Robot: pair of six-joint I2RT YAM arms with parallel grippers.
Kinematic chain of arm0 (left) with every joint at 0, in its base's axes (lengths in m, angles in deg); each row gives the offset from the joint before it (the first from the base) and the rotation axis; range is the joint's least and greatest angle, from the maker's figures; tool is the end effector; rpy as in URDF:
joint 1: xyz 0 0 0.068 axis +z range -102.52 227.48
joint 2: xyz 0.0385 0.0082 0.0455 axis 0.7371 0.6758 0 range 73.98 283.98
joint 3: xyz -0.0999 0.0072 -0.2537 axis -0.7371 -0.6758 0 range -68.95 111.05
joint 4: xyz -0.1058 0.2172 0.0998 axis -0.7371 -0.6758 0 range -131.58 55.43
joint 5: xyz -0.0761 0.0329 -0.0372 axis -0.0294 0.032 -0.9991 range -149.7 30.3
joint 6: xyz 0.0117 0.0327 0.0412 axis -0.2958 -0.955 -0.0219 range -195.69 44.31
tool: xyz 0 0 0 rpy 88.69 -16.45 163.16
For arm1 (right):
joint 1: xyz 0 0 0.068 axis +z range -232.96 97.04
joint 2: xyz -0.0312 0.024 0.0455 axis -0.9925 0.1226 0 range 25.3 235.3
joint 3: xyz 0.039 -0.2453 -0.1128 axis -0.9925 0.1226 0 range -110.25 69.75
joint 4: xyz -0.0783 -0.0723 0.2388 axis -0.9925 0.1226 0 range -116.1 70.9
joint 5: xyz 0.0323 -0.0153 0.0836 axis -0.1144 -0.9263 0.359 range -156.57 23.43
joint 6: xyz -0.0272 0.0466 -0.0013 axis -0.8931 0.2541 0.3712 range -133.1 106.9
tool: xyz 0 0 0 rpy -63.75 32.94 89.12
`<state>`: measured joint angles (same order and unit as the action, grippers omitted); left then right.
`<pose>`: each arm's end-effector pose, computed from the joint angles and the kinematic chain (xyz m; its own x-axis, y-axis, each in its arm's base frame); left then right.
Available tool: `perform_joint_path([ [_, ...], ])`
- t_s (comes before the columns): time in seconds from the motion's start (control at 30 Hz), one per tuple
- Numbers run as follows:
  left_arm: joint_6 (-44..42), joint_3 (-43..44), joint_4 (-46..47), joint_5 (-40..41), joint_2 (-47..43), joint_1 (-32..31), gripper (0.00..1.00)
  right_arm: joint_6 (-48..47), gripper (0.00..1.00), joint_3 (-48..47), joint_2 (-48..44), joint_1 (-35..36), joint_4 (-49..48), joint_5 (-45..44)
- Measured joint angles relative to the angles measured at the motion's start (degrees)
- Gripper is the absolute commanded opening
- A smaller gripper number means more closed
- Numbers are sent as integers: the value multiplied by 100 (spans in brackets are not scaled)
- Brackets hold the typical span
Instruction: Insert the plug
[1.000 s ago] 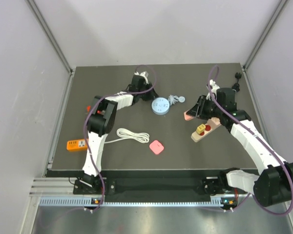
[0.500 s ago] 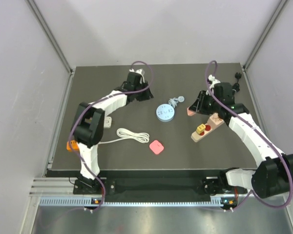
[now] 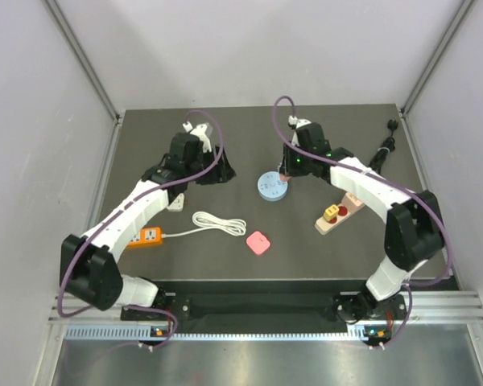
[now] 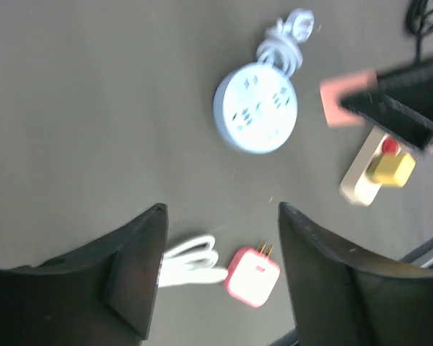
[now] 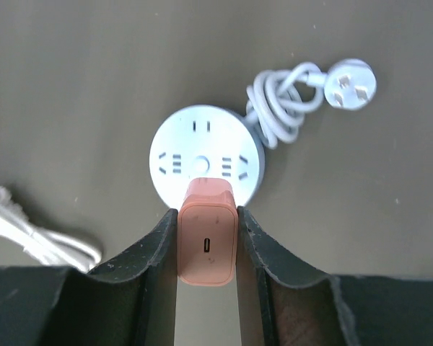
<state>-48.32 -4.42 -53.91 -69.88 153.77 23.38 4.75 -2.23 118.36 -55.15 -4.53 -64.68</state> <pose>0.2850 -0.1343 0.3048 -0.7061 -0.1799 -0.6849 0.2366 0.8517 -0.4676 0.3222 0.1713 0.2707 -0.7198 -0.0333 -0.6933 -0.2805 0.9276 0.2467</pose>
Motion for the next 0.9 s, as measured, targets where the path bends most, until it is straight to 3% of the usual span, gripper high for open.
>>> perform_joint_path([
  [0.07, -59, -155, -122, 15, -208, 2, 83, -26, 0, -223, 306, 125, 24, -199],
  [0.1, -120, -234, -197, 26, -334, 2, 98, -26, 0, -341, 459, 186, 31, -295],
  [0.4, -396, -754, -437, 337, -1161, 2, 98, -24, 0, -503, 844, 389, 24, -870],
  [0.9, -544, -824, -437, 804, -1429, 2, 98, 70, 0, -616, 1355, 391, -9, -955],
])
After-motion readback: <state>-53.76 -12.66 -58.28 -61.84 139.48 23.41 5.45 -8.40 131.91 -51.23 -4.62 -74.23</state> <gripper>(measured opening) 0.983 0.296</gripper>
